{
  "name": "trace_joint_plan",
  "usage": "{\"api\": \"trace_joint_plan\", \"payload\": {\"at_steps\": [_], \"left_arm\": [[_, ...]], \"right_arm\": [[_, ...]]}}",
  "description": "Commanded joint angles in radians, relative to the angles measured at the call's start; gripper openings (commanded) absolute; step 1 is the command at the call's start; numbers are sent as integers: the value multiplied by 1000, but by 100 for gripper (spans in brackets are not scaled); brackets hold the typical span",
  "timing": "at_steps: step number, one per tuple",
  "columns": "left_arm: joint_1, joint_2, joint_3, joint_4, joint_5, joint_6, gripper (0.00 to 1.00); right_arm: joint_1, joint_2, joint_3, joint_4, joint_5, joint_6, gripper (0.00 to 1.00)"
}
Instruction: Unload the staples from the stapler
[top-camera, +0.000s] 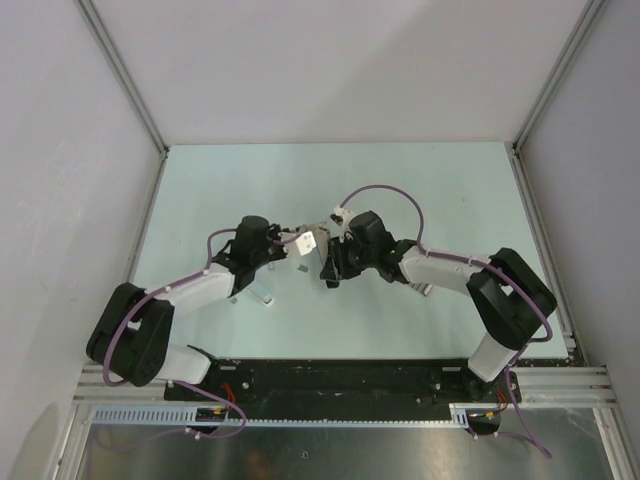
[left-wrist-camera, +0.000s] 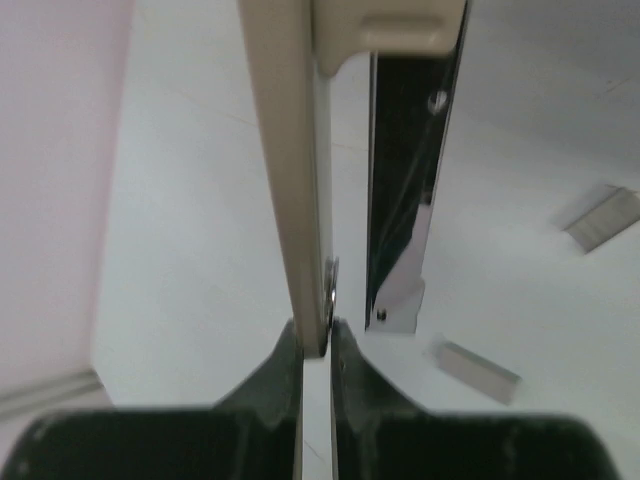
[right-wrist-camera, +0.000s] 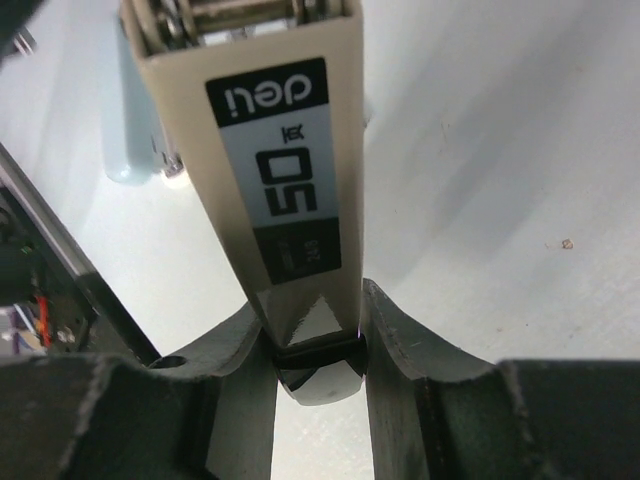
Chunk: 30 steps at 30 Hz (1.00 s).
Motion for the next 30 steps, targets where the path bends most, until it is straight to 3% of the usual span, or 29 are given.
{"api": "trace_joint_plan", "payload": {"at_steps": [1,6,14,19,22,30], "left_arm": [[-16,-55,153,-201,128,-216,2],[-16,-54,237,-381,350,-416,5],[20,-14,322,-453,447,-604,12],[142,26,432,-513,532,-724,33],[218,53,475,-555,570,-746,39],[347,37,445,-568,540,-720,39]], "right_arm": [[-59,-83,-1,95,126,160,0],[-140,-145,8,201,140,261,0],[-190,-138,103,114,244,195,0],[-204,-73,195,18,378,106,0],[-211,-25,259,-62,435,77,0],[-208,97,371,-119,522,19,0]]}}
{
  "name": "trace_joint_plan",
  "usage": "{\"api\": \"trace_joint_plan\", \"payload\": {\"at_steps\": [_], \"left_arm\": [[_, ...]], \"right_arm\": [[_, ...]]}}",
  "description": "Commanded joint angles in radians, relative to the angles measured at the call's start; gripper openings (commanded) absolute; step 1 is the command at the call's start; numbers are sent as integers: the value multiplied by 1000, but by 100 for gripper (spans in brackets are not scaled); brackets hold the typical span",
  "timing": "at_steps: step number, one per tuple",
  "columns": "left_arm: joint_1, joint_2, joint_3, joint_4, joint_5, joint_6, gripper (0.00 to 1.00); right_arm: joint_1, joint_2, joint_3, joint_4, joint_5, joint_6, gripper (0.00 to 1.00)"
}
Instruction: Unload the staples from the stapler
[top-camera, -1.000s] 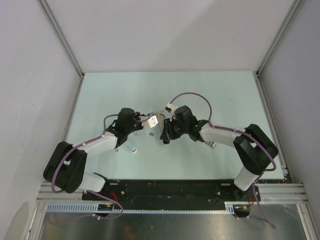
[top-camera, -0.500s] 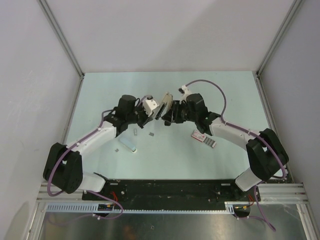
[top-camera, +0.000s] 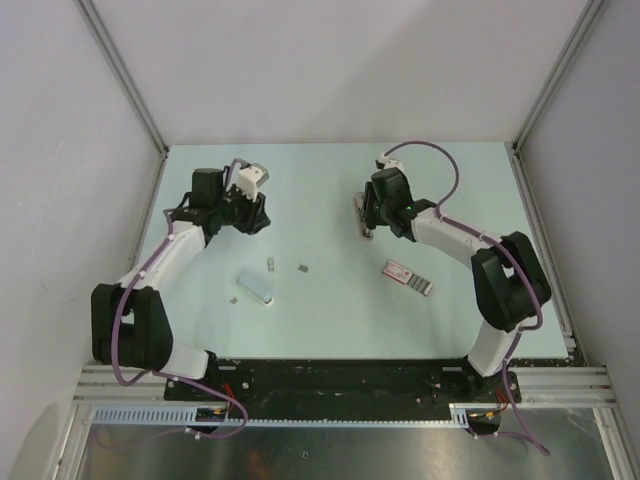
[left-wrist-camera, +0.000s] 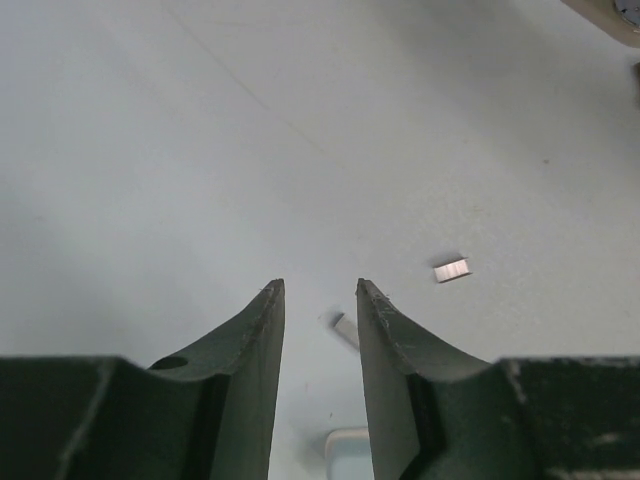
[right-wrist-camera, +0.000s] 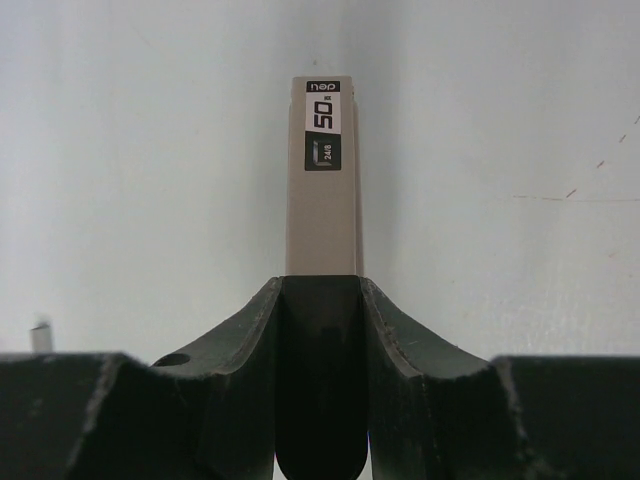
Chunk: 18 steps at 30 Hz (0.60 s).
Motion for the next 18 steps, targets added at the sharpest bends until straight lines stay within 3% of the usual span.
{"api": "trace_joint_plan", "payload": {"at_steps": [1,18], "left_arm": [[41,-22,-1,-30,13,-28,39],[75,-161,-40,-115,-18,-18,38]], "right_arm": [[18,58,126,16,95,-62,0],[135,264,254,-67,253,-125,0]]}}
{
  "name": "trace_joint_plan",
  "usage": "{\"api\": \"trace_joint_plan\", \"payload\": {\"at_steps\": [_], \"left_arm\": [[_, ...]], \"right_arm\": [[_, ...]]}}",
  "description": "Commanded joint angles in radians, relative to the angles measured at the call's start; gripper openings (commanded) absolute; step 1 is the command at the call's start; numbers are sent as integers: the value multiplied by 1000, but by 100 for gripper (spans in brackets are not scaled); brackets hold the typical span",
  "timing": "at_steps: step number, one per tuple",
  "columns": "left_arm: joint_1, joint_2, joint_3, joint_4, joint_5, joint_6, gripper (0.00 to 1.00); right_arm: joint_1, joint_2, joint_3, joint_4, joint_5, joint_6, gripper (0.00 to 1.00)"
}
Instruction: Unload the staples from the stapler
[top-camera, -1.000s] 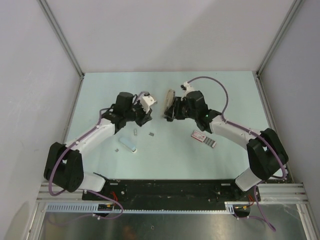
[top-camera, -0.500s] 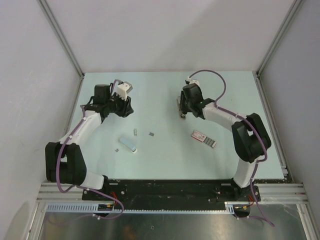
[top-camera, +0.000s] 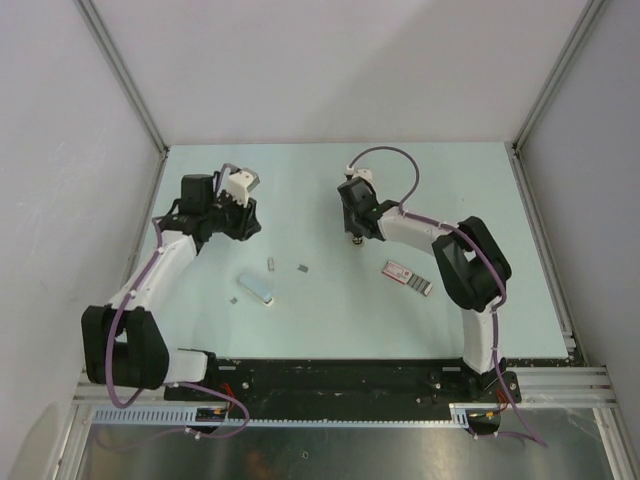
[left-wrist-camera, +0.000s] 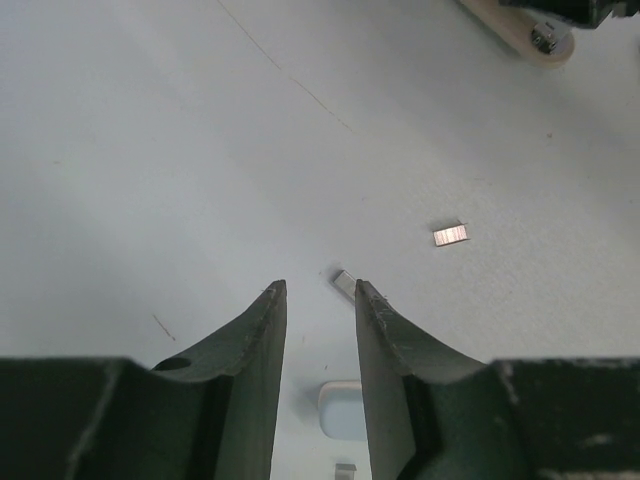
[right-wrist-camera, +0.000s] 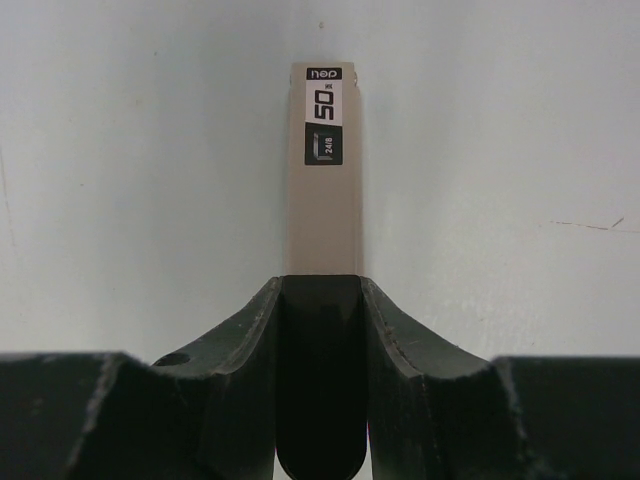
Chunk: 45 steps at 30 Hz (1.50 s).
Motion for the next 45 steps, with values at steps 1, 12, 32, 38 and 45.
{"api": "trace_joint_plan", "payload": {"at_steps": [1,12,32,38,45], "left_arm": [[27,-82,-3,-33,15,-24,38],[93,-115,27,-86,50,-38,40],[159,-188,31,-121,-84,-62,46],[163,-197,21,-122,-94,-47,46],[171,-185,38,-123,-80,-51,47]], "right_arm": [[36,19,80,-3,69,-8,0],[116,-74,108,-105,193,37,78],[441,252,536,-245,180,132,69],[449,376,653,-277,164,153,67],[450,454,712,-309,154,174,65]]}}
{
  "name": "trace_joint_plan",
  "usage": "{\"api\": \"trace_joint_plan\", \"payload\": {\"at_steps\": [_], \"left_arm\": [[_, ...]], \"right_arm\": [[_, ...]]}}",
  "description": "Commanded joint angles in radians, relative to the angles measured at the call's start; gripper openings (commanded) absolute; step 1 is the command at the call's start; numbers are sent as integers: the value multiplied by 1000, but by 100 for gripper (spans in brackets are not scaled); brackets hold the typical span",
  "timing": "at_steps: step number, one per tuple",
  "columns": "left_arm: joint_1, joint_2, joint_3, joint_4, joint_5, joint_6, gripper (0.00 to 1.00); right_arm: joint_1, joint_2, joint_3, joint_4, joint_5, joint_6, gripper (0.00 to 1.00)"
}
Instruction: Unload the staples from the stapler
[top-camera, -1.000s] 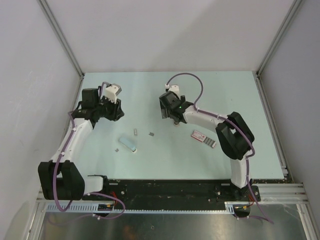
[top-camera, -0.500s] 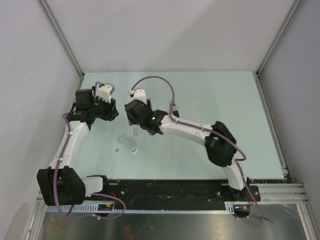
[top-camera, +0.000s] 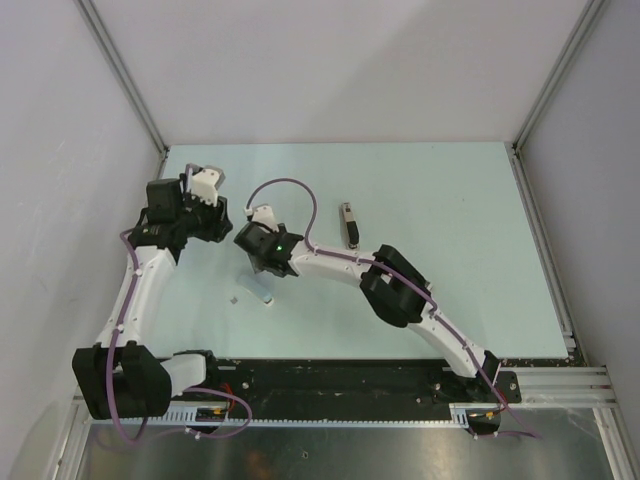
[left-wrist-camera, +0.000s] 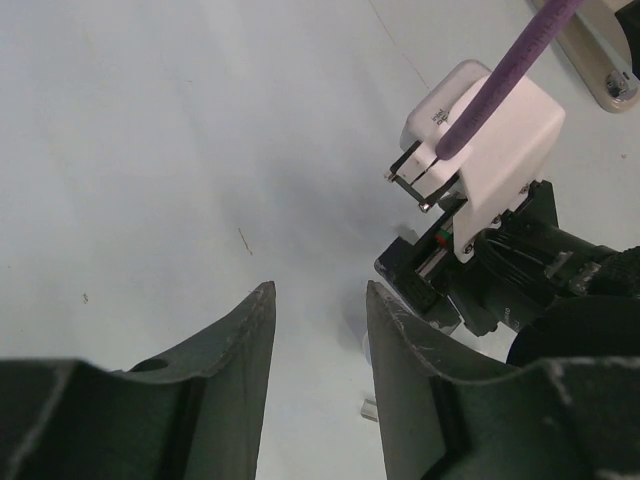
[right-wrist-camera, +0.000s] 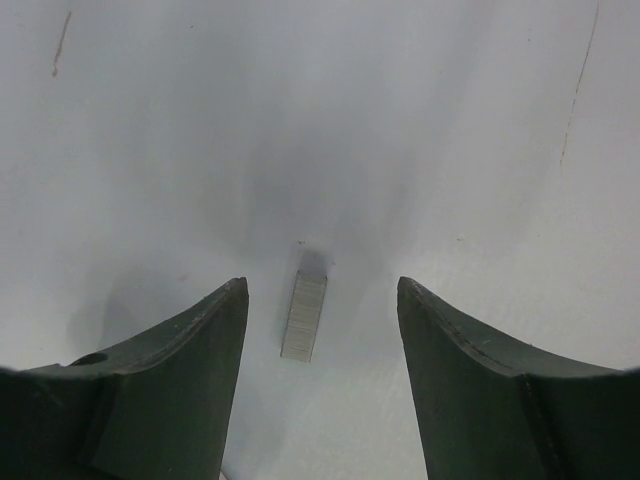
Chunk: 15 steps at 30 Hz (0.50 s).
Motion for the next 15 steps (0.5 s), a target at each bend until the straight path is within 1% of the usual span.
{"api": "trace_joint_plan", "payload": {"at_steps": [1,7,13,15], "left_arm": [[15,-9,39,0,7,-20,47],[18,4,39,2,14,-24,47],[18,18,41,1,19,-25,47],[18,18,41,2,20,-26,47]], "right_arm": [[1,21,66,-16,-6,35,65],[0,46,66,-35,-11,52,55],[-1,61,51,-54,-10,69,52],[-4,62,44,-51,-13,74,49]]}}
